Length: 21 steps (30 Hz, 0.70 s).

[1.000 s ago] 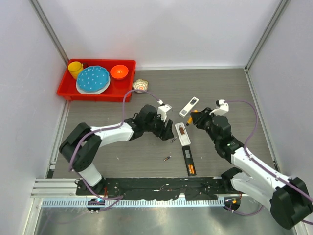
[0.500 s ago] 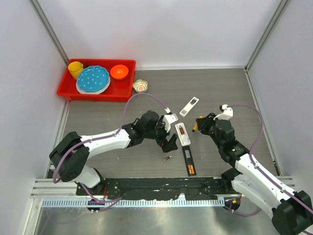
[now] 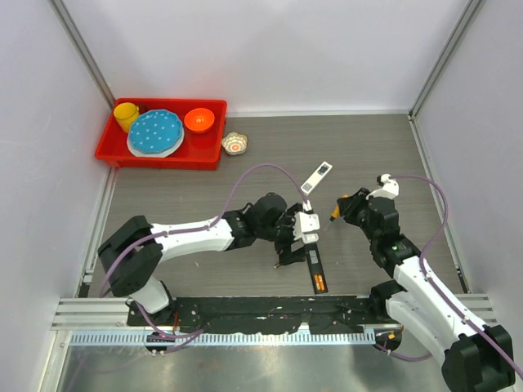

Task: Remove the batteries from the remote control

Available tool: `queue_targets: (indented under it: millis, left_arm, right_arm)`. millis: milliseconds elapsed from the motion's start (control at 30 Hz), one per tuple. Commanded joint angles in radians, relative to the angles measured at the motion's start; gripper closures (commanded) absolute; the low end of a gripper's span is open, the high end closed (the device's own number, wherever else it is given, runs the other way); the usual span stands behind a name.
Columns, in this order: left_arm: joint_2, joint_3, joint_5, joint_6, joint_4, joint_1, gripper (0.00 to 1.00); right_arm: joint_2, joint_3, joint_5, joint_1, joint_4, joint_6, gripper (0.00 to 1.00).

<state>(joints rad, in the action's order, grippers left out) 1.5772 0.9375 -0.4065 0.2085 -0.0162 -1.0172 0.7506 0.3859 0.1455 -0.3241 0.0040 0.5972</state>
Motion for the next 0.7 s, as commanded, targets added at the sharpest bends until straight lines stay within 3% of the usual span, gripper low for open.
queue_targets:
  millis: [0, 167, 333, 500, 667]
  left_arm:
    - [0.049, 0.050, -0.041, 0.184, -0.016, -0.040, 0.00]
    - [0.098, 0.043, -0.012, 0.302, -0.085, -0.086, 0.00]
    - [0.156, 0.096, -0.028, 0.417, -0.044, -0.110, 0.00]
    - [0.228, 0.173, -0.084, 0.572, 0.065, -0.118, 0.00]
    - [0.309, 0.308, -0.133, 0.703, 0.284, -0.121, 0.00]
  right_arm:
    - [0.001, -0.010, -0.072, 0.068, 0.013, 0.012, 0.99]
    - [0.013, -0.021, -0.132, 0.158, 0.021, 0.027, 0.99]
    - [0.015, -0.045, -0.237, 0.256, 0.030, 0.032, 0.99]
    - [0.012, -0.065, -0.299, 0.341, 0.036, 0.029, 0.99]
    - [0.007, -0.071, -0.314, 0.365, 0.031, 0.019, 0.99]
